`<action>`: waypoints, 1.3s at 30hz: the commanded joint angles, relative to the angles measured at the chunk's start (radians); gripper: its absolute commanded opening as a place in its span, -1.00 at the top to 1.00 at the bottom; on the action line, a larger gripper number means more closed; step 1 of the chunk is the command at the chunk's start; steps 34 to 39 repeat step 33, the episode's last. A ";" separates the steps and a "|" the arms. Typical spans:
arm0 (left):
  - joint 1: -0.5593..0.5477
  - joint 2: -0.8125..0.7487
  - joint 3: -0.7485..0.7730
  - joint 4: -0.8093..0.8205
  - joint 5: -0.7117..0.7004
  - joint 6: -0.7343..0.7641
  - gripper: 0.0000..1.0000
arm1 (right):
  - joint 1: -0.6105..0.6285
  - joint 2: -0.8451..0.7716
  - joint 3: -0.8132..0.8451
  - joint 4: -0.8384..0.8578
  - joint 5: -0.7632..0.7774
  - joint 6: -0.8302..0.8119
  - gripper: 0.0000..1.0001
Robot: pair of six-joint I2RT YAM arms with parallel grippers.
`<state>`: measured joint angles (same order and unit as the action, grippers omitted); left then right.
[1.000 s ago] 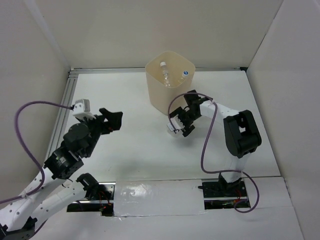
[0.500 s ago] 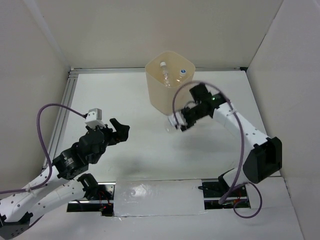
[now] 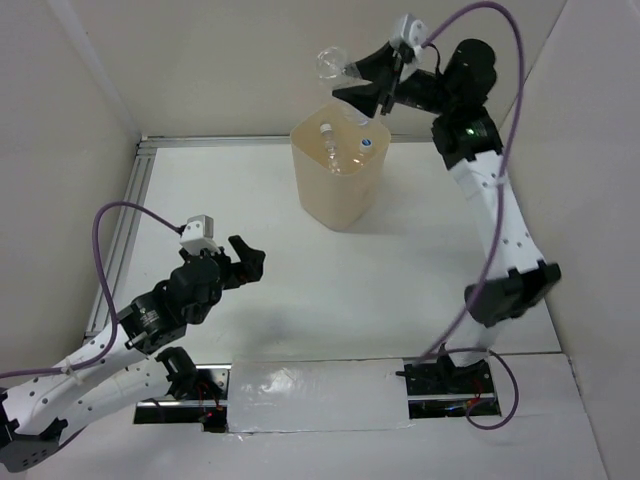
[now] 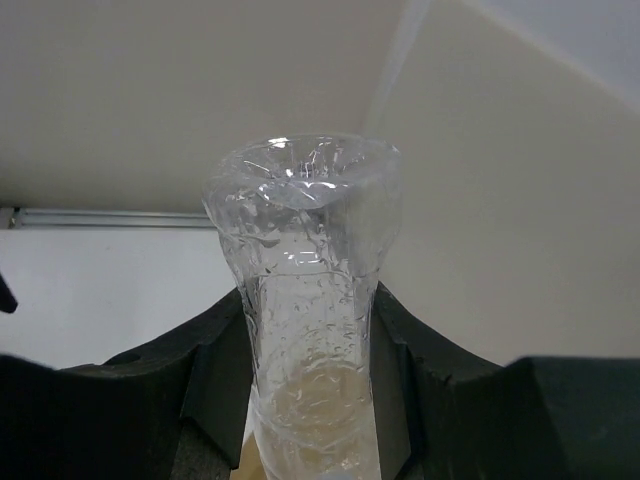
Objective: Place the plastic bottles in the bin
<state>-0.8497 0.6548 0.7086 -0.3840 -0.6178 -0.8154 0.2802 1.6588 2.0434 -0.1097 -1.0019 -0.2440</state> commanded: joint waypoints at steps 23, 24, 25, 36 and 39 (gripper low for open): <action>-0.042 0.086 0.052 0.142 0.041 0.047 -0.98 | -0.213 0.213 0.269 -0.410 0.346 0.293 -1.00; -0.042 0.086 0.072 0.142 0.061 0.062 -0.98 | -0.225 0.153 0.235 -0.450 0.403 0.254 -1.00; -0.042 0.098 0.072 0.142 0.072 0.076 -0.98 | -0.234 0.119 0.137 -0.523 0.469 0.232 -1.00; 0.044 0.108 0.074 0.185 0.200 0.171 -0.98 | -0.234 -0.324 -0.575 -0.484 0.973 0.164 -1.00; 0.044 0.108 0.074 0.185 0.200 0.171 -0.98 | -0.234 -0.324 -0.575 -0.484 0.973 0.164 -1.00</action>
